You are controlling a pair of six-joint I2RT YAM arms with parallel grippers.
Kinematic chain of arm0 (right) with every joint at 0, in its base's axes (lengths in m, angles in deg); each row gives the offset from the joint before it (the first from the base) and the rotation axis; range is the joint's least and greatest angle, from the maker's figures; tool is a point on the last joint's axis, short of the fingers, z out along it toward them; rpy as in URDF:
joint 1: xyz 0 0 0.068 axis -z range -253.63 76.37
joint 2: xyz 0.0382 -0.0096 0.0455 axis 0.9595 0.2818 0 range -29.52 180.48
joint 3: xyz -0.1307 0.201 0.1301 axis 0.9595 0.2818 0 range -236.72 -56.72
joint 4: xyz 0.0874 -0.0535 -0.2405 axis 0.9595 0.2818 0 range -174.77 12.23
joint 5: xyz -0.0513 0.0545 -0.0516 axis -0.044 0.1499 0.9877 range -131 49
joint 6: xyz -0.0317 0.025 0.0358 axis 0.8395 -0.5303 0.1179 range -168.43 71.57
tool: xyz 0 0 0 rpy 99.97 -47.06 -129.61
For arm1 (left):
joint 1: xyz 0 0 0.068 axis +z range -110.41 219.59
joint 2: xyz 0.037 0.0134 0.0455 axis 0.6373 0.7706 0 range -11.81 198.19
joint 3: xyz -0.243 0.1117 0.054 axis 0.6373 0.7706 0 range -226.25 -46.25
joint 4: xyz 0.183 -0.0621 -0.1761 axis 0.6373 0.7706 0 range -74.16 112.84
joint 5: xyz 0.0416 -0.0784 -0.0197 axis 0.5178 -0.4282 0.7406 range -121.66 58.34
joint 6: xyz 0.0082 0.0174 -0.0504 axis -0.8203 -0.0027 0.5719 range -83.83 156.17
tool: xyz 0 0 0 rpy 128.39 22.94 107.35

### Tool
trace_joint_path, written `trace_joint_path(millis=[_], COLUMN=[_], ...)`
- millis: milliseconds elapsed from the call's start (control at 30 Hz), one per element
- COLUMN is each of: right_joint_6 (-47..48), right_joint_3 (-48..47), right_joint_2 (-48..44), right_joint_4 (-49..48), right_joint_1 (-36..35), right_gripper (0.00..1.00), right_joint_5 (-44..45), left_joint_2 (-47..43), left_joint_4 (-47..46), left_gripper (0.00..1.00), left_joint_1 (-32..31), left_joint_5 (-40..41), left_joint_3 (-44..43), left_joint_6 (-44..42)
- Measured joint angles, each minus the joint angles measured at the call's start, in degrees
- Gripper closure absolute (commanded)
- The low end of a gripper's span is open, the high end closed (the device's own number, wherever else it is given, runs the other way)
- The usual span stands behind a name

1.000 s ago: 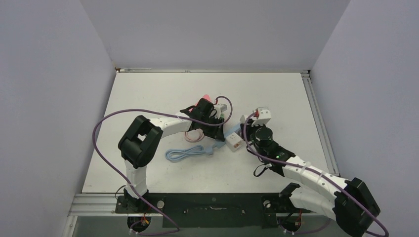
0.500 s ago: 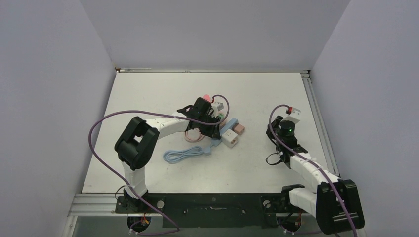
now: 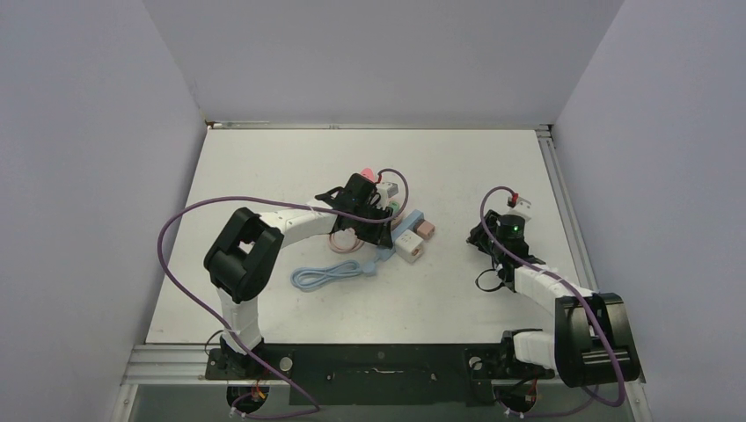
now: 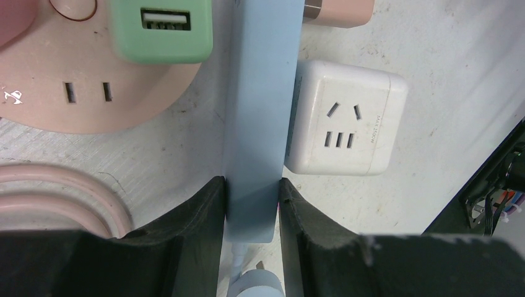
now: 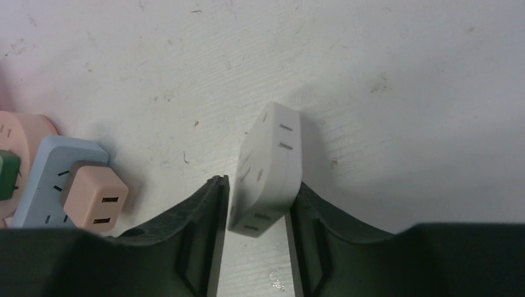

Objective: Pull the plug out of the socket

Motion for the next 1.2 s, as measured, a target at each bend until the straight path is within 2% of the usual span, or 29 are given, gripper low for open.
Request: trace_joint_path(millis=[200, 300, 400, 467, 500, 667, 867, 967, 1133, 1200], right_joint_6=[-0.5, -0.7, -0.6, -0.4, -0.3, 0.5, 0.9, 0.9, 0.9, 0.9], right_joint_3=[0.0, 0.0, 0.0, 0.1, 0.4, 1.7, 2.0, 2.2, 2.7, 2.8], right_joint_2=[-0.3, -0.7, -2.5, -4.5, -6.2, -11.3, -11.1, -10.5, -10.4, -10.4], right_joint_4=[1.1, 1.6, 1.6, 1.5, 1.3, 0.0, -1.3, -2.0, -2.3, -2.3], right_joint_1=[0.0, 0.0, 0.0, 0.0, 0.0, -0.1, -0.3, -0.5, -0.8, -0.9], right_gripper=[0.44, 0.28, 0.15, 0.12, 0.10, 0.07, 0.07, 0.07, 0.06, 0.03], right_joint_5=[2.8, 3.3, 3.6, 3.4, 3.2, 1.3, -0.2, -0.7, -1.1, -1.3], left_joint_2=[0.0, 0.0, 0.0, 0.0, 0.0, 0.0, -0.1, -0.1, -0.1, -0.1], left_joint_4=[0.0, 0.0, 0.0, 0.0, 0.0, 0.0, 1.4, 2.7, 4.7, 4.9], left_gripper=[1.00, 1.00, 1.00, 1.00, 0.95, 0.65, 0.44, 0.42, 0.43, 0.43], left_joint_1=[0.0, 0.0, 0.0, 0.0, 0.0, 0.0, -0.2, -0.6, -2.3, -2.8], left_joint_5=[0.0, 0.0, 0.0, 0.0, 0.0, -0.1, 1.9, 3.9, 6.6, 6.9], left_joint_3=[0.0, 0.0, 0.0, 0.0, 0.0, 0.0, 0.1, 0.1, 0.1, 0.1], left_joint_6=[0.0, 0.0, 0.0, 0.0, 0.0, -0.4, -2.2, -3.6, -5.2, -5.4])
